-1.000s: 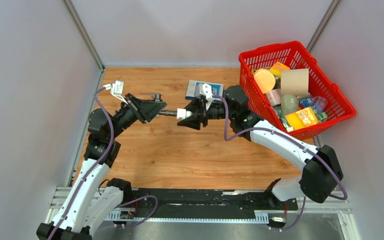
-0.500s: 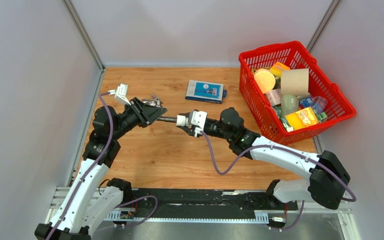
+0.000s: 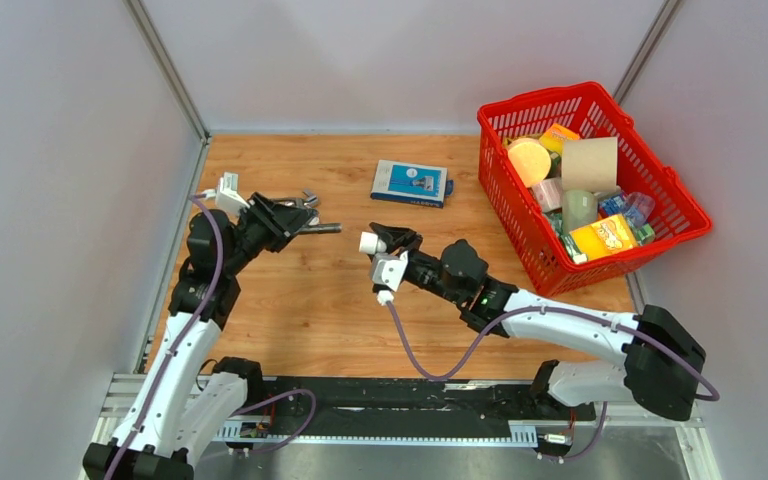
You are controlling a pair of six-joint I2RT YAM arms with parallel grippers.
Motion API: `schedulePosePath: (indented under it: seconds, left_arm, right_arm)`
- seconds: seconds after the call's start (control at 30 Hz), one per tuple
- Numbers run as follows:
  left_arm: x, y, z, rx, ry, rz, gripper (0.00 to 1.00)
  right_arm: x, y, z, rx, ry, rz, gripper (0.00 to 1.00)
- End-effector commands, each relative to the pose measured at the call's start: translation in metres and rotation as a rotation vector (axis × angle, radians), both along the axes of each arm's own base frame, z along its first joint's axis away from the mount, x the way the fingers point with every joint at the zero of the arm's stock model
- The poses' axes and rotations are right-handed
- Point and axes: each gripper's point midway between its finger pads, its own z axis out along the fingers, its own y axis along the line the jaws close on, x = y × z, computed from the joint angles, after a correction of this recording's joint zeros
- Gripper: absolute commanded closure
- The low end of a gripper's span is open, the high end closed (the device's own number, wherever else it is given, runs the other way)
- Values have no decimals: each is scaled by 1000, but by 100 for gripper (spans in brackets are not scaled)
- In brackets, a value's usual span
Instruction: Install the water faucets
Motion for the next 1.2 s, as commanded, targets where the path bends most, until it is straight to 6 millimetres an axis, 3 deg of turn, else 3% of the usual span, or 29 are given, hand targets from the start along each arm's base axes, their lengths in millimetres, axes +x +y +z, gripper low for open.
schedulePosePath:
  seconds: [0.0,0.3,0.67,1.17]
  left_arm:
    - [-12,-11,70,-20,-243,-120,100]
    - [-38,-35,86,-80,-332,-337,100]
    - [-46,-51,97,-111,-366,-379,100]
    - [-35,-55,92,-110,-366,-339,100]
  right_arm:
    - [-22,-3,26,79,55,133,100]
    - [-42,-2,46,104,58,288,100]
    - [-13,-9,60,111,20,198,100]
    - [-7,-17,76,148,-15,149,100]
